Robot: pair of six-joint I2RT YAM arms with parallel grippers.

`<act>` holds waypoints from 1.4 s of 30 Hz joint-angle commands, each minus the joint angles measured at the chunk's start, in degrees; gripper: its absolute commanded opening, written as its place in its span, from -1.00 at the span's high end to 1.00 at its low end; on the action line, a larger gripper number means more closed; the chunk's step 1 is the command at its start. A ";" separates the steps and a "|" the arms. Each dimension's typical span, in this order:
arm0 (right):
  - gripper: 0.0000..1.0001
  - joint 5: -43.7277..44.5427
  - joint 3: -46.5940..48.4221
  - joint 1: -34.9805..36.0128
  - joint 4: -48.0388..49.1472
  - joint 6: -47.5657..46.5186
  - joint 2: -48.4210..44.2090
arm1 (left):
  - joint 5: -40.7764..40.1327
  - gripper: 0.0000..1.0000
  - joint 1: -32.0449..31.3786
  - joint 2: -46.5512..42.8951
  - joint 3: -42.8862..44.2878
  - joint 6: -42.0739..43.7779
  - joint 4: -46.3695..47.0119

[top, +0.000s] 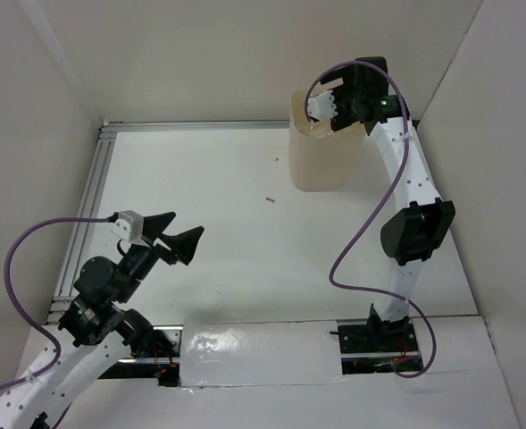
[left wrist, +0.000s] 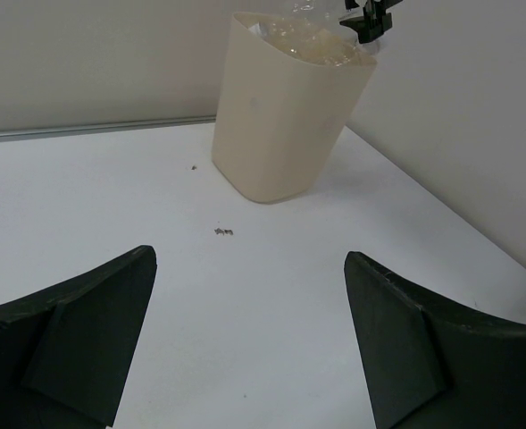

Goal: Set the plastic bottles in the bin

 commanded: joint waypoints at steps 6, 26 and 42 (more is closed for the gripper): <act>-1.00 -5.68 3.23 0.48 -1.35 3.16 -3.26 | 0.21 -0.98 0.11 -1.14 0.14 0.85 1.96; -1.00 -28.55 -43.41 -5.75 13.15 96.65 -40.26 | 6.45 -0.98 0.11 16.18 6.82 2.44 8.39; -1.00 -12.56 -67.16 -11.12 11.48 104.85 -62.06 | 7.60 -0.98 0.11 23.03 7.88 0.77 10.06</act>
